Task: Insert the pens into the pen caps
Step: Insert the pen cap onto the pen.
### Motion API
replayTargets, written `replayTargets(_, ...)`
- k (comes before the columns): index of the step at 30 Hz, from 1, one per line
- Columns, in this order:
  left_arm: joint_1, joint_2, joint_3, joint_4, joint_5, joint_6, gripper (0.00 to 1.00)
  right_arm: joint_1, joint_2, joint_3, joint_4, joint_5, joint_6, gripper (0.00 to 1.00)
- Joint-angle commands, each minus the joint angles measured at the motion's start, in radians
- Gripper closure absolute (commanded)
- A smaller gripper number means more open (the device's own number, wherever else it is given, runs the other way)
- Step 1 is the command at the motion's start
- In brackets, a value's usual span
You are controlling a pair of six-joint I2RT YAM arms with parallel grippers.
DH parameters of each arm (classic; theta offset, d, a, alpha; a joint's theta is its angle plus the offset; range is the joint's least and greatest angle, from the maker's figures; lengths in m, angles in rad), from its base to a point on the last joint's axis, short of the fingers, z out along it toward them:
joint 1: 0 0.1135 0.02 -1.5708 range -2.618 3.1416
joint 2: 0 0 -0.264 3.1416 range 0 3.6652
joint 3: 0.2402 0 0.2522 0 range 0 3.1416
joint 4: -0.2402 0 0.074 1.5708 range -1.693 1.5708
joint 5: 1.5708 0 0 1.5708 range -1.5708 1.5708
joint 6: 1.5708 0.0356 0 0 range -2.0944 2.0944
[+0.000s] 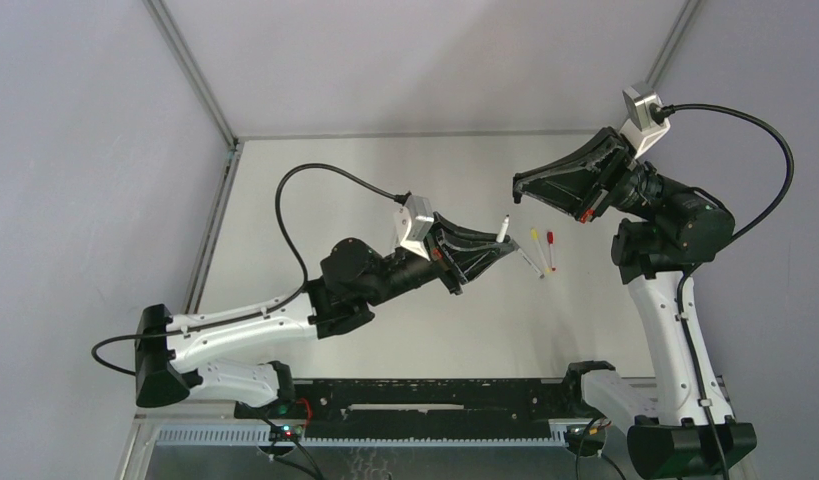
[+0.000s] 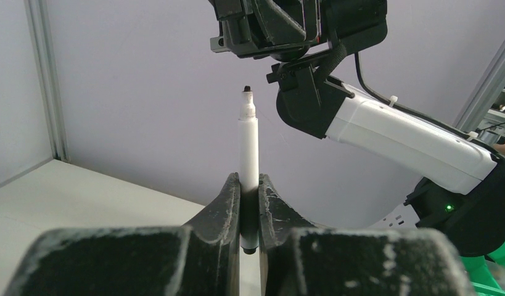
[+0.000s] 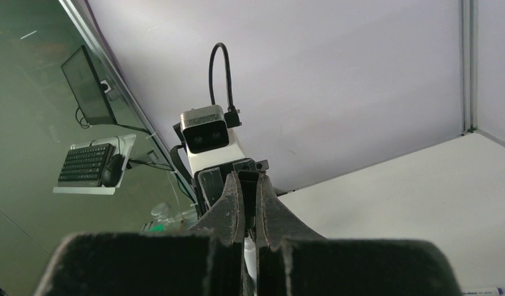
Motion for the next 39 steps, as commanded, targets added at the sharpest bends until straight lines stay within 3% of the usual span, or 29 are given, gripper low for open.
replayTargets(1,-0.007,0.008,0.071,0.048,-0.025,0.009,1.0,0.011,-0.018,0.002,0.039,0.018,0.028,1.0)
replayTargets(39,-0.008,0.024,0.082,0.085,-0.016,-0.008,1.0,0.05,-0.018,-0.046,0.007,0.032,0.016,1.0)
